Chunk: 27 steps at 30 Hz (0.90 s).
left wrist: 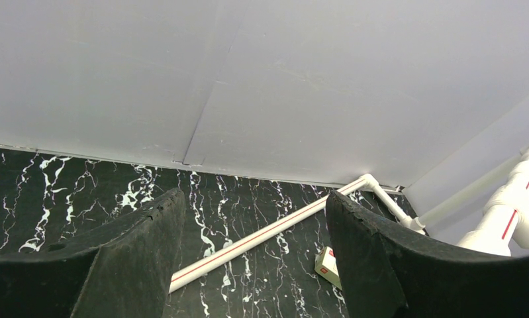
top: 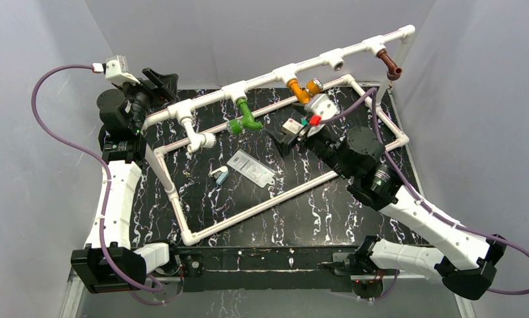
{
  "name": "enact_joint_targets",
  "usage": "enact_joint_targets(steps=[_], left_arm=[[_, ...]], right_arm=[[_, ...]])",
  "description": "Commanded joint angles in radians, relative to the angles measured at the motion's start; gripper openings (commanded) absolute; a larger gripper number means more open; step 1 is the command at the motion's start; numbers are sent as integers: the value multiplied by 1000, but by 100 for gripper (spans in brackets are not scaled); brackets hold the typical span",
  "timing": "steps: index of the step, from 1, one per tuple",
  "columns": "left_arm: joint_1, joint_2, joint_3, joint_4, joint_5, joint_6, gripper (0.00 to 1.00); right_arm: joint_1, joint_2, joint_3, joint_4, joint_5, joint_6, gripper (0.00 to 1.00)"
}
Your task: Install the water faucets
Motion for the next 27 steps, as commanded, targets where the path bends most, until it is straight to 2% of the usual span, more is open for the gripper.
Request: enact_joint_targets(steps=[1, 7, 13, 27], left_arm=[[27, 126, -135, -341, -12, 4, 75], [31, 128, -133, -341, -9, 2, 75], [36, 134, -133, -341, -4, 0, 75], [48, 146, -131, -338, 5, -6, 75]], right_arm=[[-1, -26, 61, -183, -148, -494, 98], [-1, -26, 92, -258, -229, -831, 98], [2, 25, 99, -259, -192, -1123, 98], [114, 151, -44, 136, -21, -1596, 98]])
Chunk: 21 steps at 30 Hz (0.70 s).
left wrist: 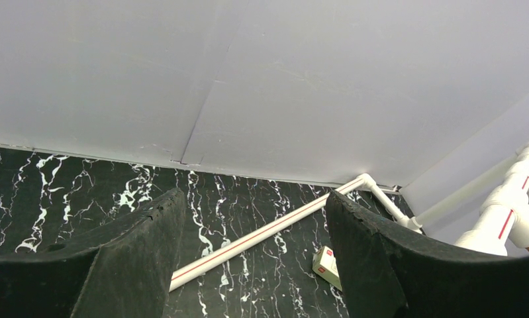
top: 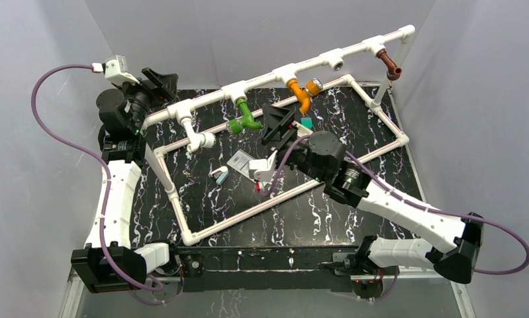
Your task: Install the water faucets
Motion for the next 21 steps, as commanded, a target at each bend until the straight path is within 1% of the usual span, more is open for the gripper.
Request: enact_joint_targets(steps=[1, 4, 9, 21], left_arm=[[45, 143, -134, -339, -2, 0, 75], [48, 143, -133, -338, 0, 1, 75], [49, 143, -135, -336, 4, 1, 75], [49, 139, -134, -336, 9, -1, 75]], right_arm=[[49, 45, -13, 190, 64, -204, 98], [75, 82, 2, 218, 79, -229, 98], [84, 136, 28, 251, 109, -240, 97], [85, 202, 10, 350, 148, -214, 85]])
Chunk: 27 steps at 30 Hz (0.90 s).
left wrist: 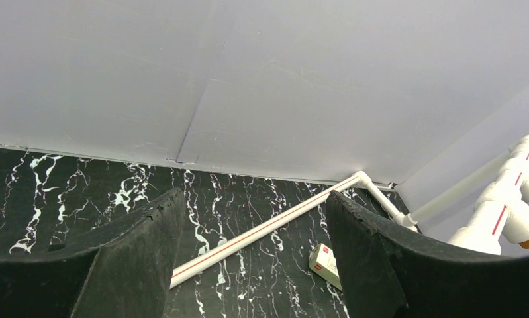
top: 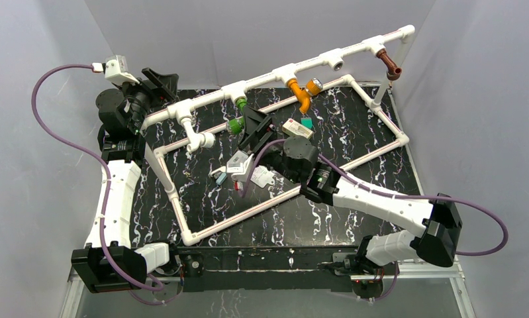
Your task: Install the water faucets
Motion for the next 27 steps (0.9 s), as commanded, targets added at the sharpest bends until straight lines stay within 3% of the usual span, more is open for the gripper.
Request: enact_joint_targets(steps=[1, 8, 14, 17, 20, 24, 27], left_arm=[[43, 137, -136, -335, -12, 7, 75], [43, 135, -136, -335, -10, 7, 75], [43, 136, -136, -335, -9, 5, 75], [44, 137, -137, -336, -6, 5, 75], [45, 137, -137, -336, -6, 5, 75], [45, 137, -136, -335, -8, 5, 75], [45, 136, -137, -335, -8, 5, 75]], right_arm=[[5, 19, 23, 105, 23, -5, 84], [14, 53, 24, 134, 46, 1, 76], [18, 66, 3, 172, 66, 20, 55], [24, 73, -3, 192, 80, 44, 35], [33, 88, -4, 240, 112, 93, 2], [47, 110, -4, 325, 159, 219, 1], [66, 131, 3, 400, 208, 404, 1]])
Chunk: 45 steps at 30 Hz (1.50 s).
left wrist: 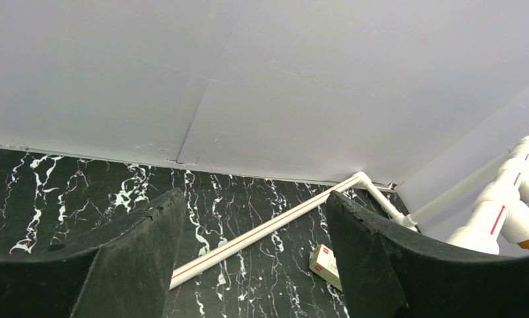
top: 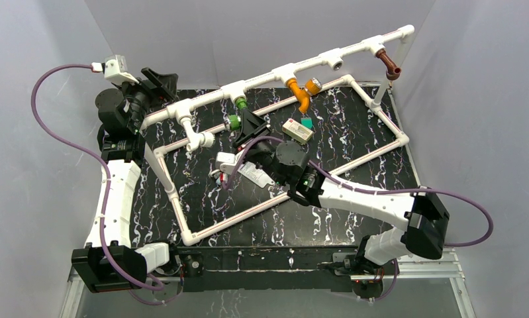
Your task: Install the water faucets
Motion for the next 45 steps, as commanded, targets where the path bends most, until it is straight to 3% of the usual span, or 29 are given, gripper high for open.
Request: enact_joint_targets(steps=[1, 10, 24, 37, 41, 45], left_arm=[[40, 134, -137, -336, -13, 8, 75], [43, 134, -136, -336, -11, 8, 75], [43, 134, -140, -329, 0, -1, 75], [42, 129, -143, -325, 1, -2, 75], [42, 128, -144, -323, 3, -3, 75], [42, 129, -146, -321, 2, -3, 75]], right_arm=[[26, 38, 9, 192, 91, 337, 1], [28, 49, 9, 352, 277, 1130, 1], [4, -56, -125, 227, 530, 2371, 1], [-14, -67, -88, -42, 475, 3152, 1], [-14, -65, -60, -112, 440, 3273, 1], [-15, -83, -64, -99, 402, 3284, 1]])
